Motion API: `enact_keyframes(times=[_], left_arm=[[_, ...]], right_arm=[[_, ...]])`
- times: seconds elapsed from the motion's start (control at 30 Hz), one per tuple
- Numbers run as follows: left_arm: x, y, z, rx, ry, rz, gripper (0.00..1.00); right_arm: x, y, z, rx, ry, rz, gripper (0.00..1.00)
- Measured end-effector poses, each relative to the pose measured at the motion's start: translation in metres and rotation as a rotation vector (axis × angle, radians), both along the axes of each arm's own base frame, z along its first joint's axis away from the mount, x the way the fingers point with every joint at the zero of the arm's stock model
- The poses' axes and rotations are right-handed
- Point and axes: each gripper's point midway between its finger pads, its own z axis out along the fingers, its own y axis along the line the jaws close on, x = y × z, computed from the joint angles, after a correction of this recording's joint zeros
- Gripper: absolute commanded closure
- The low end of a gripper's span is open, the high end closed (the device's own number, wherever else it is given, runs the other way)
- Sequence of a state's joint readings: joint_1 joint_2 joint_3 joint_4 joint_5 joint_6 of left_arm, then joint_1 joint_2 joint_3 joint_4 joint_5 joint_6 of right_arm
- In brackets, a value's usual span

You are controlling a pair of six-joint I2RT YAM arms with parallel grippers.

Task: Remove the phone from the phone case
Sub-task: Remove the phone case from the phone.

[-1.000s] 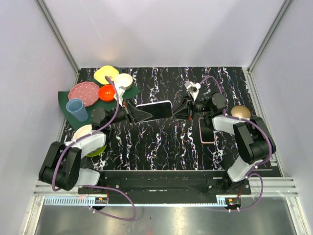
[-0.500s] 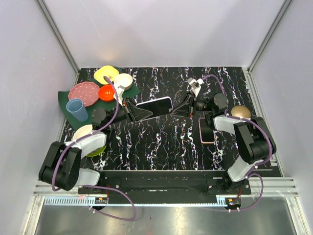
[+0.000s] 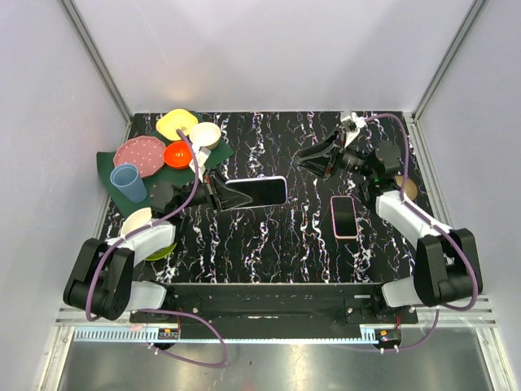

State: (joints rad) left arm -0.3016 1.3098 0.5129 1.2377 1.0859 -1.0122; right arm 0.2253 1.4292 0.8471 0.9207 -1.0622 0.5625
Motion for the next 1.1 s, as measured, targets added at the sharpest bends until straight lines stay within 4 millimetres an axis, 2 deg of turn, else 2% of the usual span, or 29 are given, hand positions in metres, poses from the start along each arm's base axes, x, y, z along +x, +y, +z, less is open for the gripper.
enact_keyframes(times=[0.13,0.3,0.43,0.6,0.7,0.9,1.1], left_arm=[[-0.003,0.001,-0.002,0.011,-0.001,-0.019,1.0],[-0.006,0.002,-0.003,0.018,-0.004,-0.033,1.0],[-0.006,0.002,-0.003,0.018,-0.004,-0.033,1.0],[-0.006,0.002,-0.005,0.02,0.0,-0.033,1.0],[-0.006,0.002,-0.005,0.019,-0.002,-0.033,1.0],[-0.006,0.002,-0.004,0.018,-0.006,-0.033,1.0],[-0.005,0.004,-0.003,0.016,-0.011,-0.026,1.0]], right_arm=[[0.002,-0.006,0.015,0.0,-0.066,-0.069,0.43],[0.002,-0.008,0.019,-0.003,-0.088,-0.095,0.41],[0.001,-0.008,0.022,0.008,-0.076,-0.092,0.4],[-0.006,-0.006,0.038,0.082,-0.077,-0.061,0.4],[-0.01,-0.005,0.041,0.125,-0.058,-0.029,0.4],[-0.013,0.0,0.025,0.134,0.001,0.029,0.4],[-0.034,0.015,0.011,0.098,0.034,0.148,0.41]])
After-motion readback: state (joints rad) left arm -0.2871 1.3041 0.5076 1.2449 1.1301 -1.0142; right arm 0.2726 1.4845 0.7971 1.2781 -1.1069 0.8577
